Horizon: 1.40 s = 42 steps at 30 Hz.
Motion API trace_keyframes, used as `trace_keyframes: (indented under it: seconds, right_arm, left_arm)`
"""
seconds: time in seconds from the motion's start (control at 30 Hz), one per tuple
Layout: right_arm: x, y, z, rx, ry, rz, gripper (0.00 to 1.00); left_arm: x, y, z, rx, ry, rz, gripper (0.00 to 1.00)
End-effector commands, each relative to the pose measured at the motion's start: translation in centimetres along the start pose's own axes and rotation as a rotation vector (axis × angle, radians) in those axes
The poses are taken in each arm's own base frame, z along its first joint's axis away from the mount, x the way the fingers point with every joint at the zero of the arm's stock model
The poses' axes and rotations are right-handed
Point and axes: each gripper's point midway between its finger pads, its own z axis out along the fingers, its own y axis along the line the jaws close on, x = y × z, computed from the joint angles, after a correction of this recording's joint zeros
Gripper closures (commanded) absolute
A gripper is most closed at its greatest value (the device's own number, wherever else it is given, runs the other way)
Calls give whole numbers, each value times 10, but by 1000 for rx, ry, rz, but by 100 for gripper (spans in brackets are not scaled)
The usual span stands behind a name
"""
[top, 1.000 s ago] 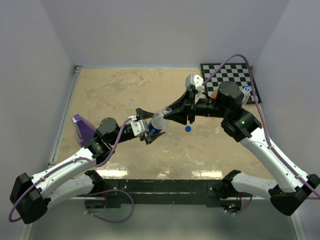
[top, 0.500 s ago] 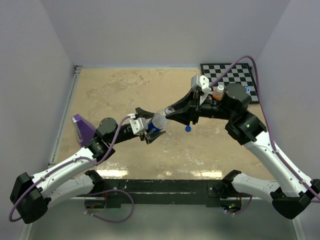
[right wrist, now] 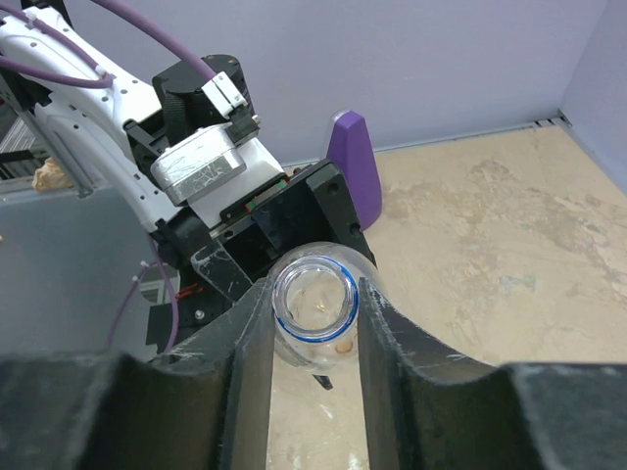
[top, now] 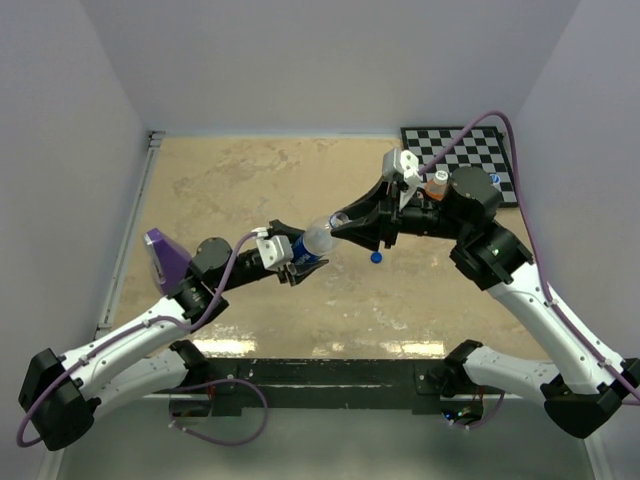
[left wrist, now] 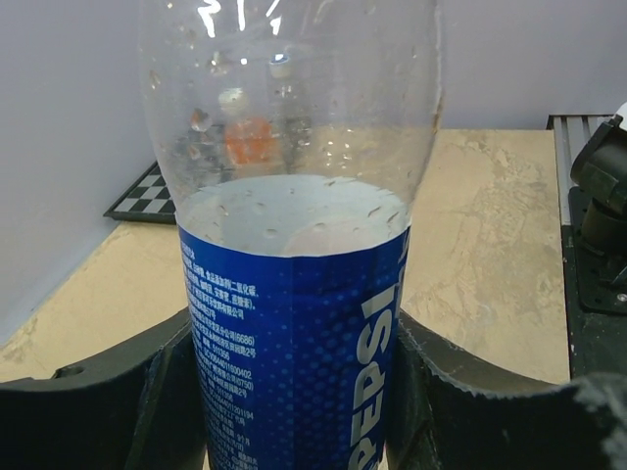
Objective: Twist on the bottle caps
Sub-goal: Pick up the plastic bottle at the center of the board, then screw the bottle cap onto the plastic bottle.
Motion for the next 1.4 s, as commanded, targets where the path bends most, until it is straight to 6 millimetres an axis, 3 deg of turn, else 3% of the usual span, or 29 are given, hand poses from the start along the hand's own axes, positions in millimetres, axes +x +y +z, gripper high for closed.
trace_keyframes:
  seconds: [0.0, 0.23, 0.47, 0.57, 0.7, 0.87, 1.03, 1.23, 1.37]
  right_arm:
    - [-12, 5, -3, -11, -36, -19, 56]
    - [-24, -9, -13, 125, -70, -20, 1]
    - [-19, -68, -43, 545, -140, 128, 1]
    - [20, -99, -44, 684, -4, 190, 1]
    - [97, -131, -43, 820, 237, 270, 1]
    - [191, -164, -58, 983, 494, 349, 1]
    - [268, -188, -75, 1048, 667, 460, 3]
    - [315, -208, -88, 1122, 822, 476, 8]
    - [334, -208, -83, 1077, 876, 499, 12]
  left_arm:
    - [-19, 10, -3, -50, -50, 7, 40]
    - [-7, 18, -8, -121, -1, -55, 45]
    - [-3, 34, -41, -276, 58, -33, 47]
    - [-4, 39, -59, -339, 76, -16, 47]
    - [-4, 39, -76, -378, 84, -10, 48]
    - [-1, 37, -85, -393, 87, -2, 48]
    - [2, 38, -87, -398, 90, 16, 48]
    - [7, 34, -87, -376, 111, 22, 50]
    - [5, 36, -92, -397, 103, 35, 50]
